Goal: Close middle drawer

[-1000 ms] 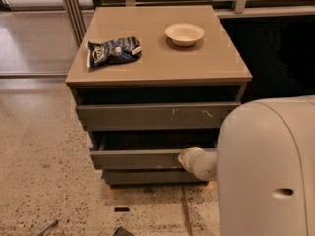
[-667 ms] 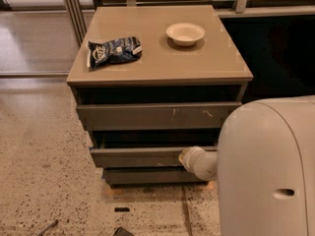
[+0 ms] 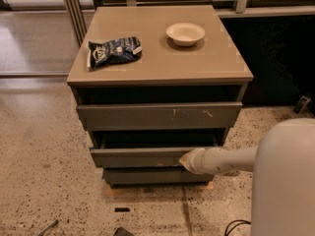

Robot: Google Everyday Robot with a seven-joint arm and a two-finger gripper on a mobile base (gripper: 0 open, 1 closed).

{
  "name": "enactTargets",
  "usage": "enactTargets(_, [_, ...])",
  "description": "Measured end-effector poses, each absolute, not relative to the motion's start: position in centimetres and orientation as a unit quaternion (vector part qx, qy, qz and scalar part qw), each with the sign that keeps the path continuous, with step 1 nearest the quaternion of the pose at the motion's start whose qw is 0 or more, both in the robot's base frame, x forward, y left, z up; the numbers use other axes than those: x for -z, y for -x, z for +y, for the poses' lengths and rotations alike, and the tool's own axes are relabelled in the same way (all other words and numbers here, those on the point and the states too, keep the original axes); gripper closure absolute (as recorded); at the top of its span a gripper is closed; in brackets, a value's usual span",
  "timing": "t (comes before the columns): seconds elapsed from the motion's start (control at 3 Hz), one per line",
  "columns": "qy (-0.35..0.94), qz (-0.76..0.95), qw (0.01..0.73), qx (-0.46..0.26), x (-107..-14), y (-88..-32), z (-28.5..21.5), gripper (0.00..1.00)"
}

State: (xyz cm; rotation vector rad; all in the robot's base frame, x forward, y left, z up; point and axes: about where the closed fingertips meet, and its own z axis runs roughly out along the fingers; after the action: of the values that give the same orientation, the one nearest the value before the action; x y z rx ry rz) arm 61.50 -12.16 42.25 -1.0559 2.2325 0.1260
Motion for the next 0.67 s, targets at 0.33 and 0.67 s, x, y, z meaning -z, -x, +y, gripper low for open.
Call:
enactTargets(0.33, [0.373,0.874,0.300,-0.083,-41.7,-61.3,-13.3,1.00])
enactTargets(0.67, [0.379,0.889,0.244,-0.074,-39.0,-59.3,-13.1,1.00])
